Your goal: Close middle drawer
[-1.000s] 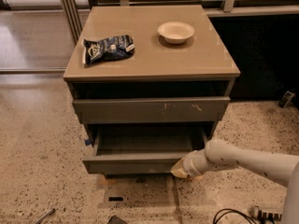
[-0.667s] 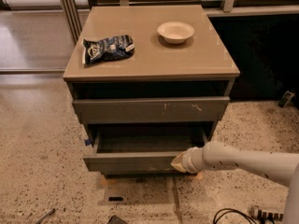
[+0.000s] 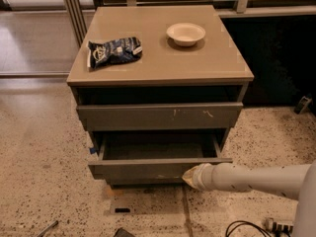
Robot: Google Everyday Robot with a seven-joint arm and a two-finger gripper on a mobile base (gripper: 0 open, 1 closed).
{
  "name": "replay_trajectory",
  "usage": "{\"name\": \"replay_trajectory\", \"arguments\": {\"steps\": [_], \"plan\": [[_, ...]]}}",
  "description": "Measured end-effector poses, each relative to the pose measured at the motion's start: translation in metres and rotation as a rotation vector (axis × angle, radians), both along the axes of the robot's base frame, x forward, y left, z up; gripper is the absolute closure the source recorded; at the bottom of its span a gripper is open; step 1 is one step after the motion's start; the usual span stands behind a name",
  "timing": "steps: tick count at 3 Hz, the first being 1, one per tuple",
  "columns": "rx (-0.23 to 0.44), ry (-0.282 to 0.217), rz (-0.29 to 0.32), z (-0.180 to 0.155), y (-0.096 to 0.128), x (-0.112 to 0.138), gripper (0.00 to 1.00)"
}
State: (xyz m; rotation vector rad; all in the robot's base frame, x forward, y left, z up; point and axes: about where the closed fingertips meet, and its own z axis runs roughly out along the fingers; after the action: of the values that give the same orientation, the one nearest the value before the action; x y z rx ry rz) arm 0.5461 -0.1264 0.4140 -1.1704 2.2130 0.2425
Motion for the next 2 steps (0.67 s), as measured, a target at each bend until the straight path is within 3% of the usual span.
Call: {"name": "replay_trajectory", "arguments": {"steps": [1, 2], "plan": [[0.019, 0.023, 0.010, -0.007, 0.004, 0.007, 1.00], [0.028, 0.023, 0.006, -0.014, 0.008, 0.034, 1.00]]}}
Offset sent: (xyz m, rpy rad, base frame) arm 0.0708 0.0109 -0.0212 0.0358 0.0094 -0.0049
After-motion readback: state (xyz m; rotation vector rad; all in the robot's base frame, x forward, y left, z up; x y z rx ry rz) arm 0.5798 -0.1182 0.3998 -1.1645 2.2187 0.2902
